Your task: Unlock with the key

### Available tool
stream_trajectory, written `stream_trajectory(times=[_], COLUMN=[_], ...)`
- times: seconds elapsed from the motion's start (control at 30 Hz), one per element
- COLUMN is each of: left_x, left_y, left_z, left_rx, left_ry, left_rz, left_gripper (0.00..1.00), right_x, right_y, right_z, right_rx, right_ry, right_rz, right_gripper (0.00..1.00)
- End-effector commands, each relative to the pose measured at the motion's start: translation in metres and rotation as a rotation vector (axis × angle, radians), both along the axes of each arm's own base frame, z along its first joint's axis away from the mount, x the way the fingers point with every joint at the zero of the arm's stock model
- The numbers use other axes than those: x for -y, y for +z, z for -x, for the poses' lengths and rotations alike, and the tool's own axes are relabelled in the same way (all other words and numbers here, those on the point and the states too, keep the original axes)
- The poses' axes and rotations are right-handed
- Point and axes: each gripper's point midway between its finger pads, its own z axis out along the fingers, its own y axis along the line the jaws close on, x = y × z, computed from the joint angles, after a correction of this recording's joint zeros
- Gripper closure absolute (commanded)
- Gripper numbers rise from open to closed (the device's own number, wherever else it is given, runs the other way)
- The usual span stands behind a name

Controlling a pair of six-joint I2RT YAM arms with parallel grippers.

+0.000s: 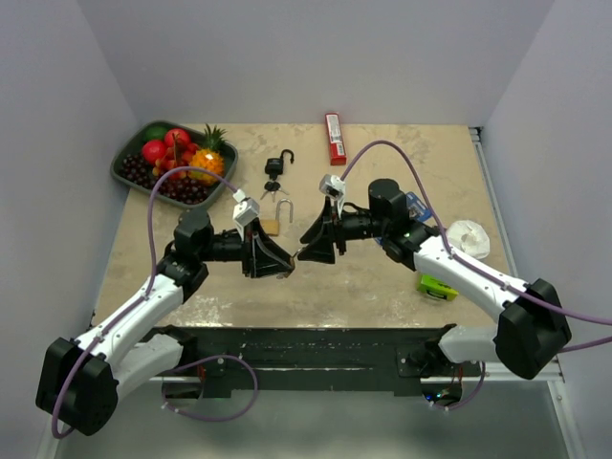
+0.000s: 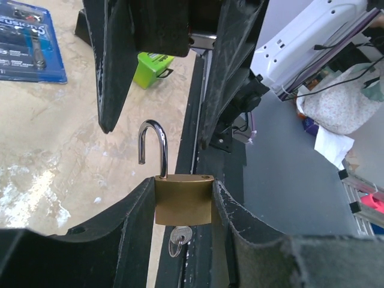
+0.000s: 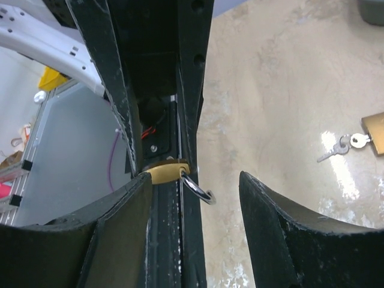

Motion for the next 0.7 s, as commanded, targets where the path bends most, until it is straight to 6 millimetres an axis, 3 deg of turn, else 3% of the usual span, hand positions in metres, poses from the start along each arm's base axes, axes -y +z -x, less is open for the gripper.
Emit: stream_trajectory(times=[0.0, 0.2, 0.37, 0.4, 0.53, 0.67], left_x=[0.0, 0.0, 0.0, 0.0, 0.0, 0.001], left_y=[0.018, 0.017, 0.017, 0.014, 0.011, 0.008], left_z=[0.007, 0.012, 0.014, 0.015, 0.016, 0.014], left_rx=[0.043, 0.023, 0.014, 0.002, -0.019, -0.033], left_ry=[-0.046, -0.067, -0.072, -0.073, -0.073, -0.059], left_rz=[0.065, 0.073, 0.086, 0.088, 0.105, 0.106], left_gripper=[1.0, 1.0, 1.0, 1.0, 1.0, 1.0], right_x=[0.004, 0.003, 0.002, 0.001, 0.002, 0.005], right_y=[-0.002, 0.001, 0.0, 0.001, 0.004, 0.009], right_z=[0.009, 0.012, 0.013, 0.015, 0.017, 0.018], right_rx=[0.025, 0.033, 0.021, 0.024, 0.013, 0.013], right_ry=[0.029, 0.042, 0.06, 0.067, 0.069, 0.05], right_rz=[-0.008, -0.042, -0.046, -0.053, -0.06, -0.063], right_gripper=[0.38, 0.45, 0.69, 0.78, 1.0, 1.0])
